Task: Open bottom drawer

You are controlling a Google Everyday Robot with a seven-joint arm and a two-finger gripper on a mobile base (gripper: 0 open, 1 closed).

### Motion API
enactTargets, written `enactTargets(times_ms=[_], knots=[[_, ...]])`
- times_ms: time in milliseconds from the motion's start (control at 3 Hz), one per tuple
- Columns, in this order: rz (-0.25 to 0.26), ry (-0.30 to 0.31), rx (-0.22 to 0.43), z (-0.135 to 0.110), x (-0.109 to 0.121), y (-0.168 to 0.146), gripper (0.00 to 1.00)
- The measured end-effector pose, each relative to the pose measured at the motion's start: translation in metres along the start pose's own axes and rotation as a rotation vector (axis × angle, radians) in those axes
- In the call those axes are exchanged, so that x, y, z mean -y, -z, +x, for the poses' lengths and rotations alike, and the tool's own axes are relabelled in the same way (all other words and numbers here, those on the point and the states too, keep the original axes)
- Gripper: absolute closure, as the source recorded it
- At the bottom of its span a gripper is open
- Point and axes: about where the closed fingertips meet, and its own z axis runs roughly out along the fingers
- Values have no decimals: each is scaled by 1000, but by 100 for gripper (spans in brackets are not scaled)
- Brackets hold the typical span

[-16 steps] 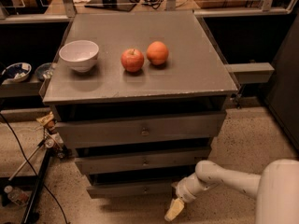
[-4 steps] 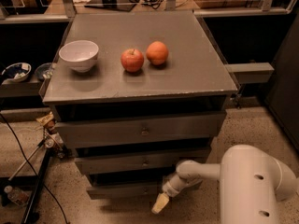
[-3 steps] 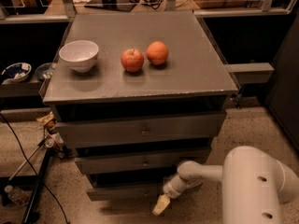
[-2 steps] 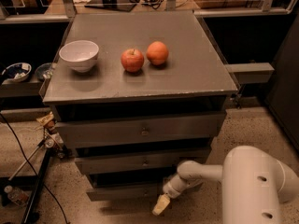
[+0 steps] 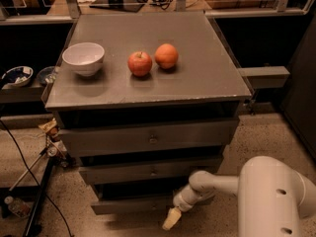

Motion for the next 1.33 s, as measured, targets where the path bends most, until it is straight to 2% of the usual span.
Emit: enactTargets(times_ms=[333,1333], knots=[[-21,5,7,8,-9,3,0],[-39,10,12,12,-16,5,0]])
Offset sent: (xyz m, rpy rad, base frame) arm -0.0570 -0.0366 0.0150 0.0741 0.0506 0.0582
